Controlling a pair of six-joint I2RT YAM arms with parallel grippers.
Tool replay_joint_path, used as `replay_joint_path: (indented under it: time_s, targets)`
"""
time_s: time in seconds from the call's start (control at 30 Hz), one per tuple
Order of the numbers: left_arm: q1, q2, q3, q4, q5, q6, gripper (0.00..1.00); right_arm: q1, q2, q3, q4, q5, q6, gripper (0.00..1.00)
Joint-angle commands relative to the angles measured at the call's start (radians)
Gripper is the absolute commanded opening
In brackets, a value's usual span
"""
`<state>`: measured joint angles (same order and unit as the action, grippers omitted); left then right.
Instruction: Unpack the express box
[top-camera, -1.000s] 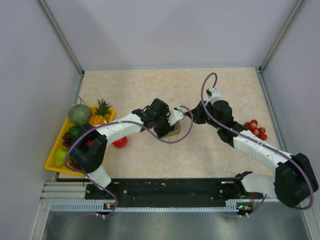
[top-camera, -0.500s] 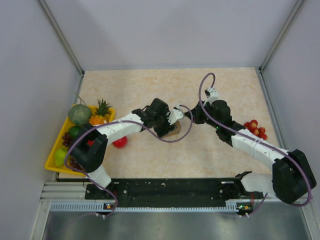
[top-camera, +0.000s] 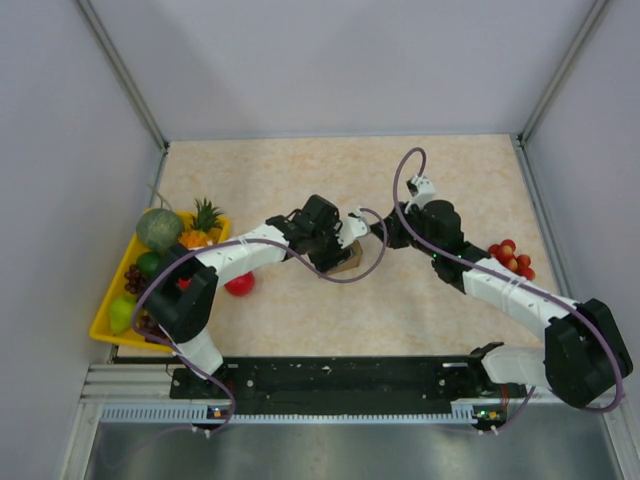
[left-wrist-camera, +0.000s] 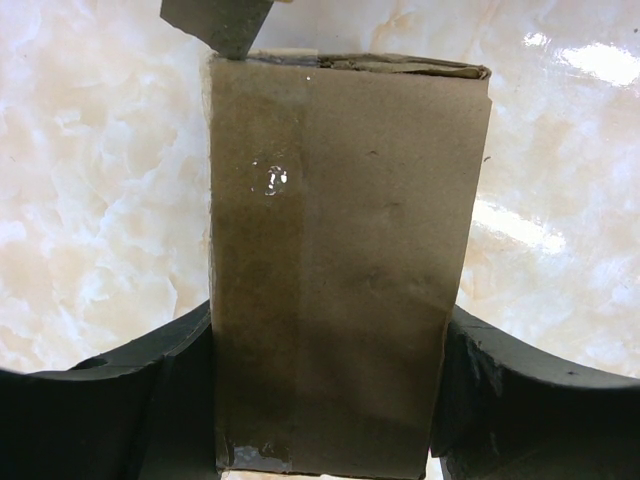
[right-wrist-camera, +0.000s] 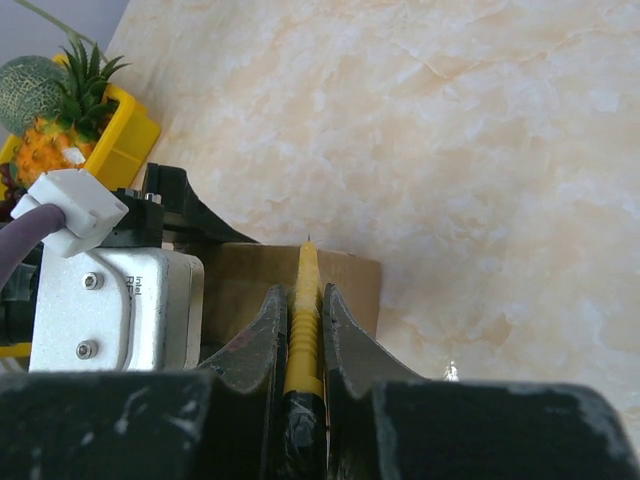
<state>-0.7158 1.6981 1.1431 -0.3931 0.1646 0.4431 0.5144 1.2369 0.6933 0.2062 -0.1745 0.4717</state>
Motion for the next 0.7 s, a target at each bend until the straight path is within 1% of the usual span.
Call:
replay_joint_path:
  time_s: [0.0,0.37,0.5,0.6,0.67]
  targets:
    - [-0.002,0.084,-0.01,-0.05,-0.043,-0.017,0.24,0.019,-0.028,-0.017,-0.114,-0.105,-0.008,0.0]
    - [0.013,0.101,-0.002,-0.055,-0.036,-0.027,0.24,0.019,-0.131,-0.037,-0.241,-0.117,0.004,0.0]
    - [0.012,0.1,0.006,-0.061,-0.039,-0.032,0.24,0.019,-0.168,-0.012,-0.27,-0.082,0.015,0.0]
    - [0.012,0.1,0.021,-0.087,-0.022,-0.033,0.26,0.012,-0.204,0.017,-0.289,-0.047,0.031,0.0]
    - [0.013,0.094,0.026,-0.09,-0.007,-0.035,0.32,0.003,-0.224,0.035,-0.306,-0.022,0.042,0.0]
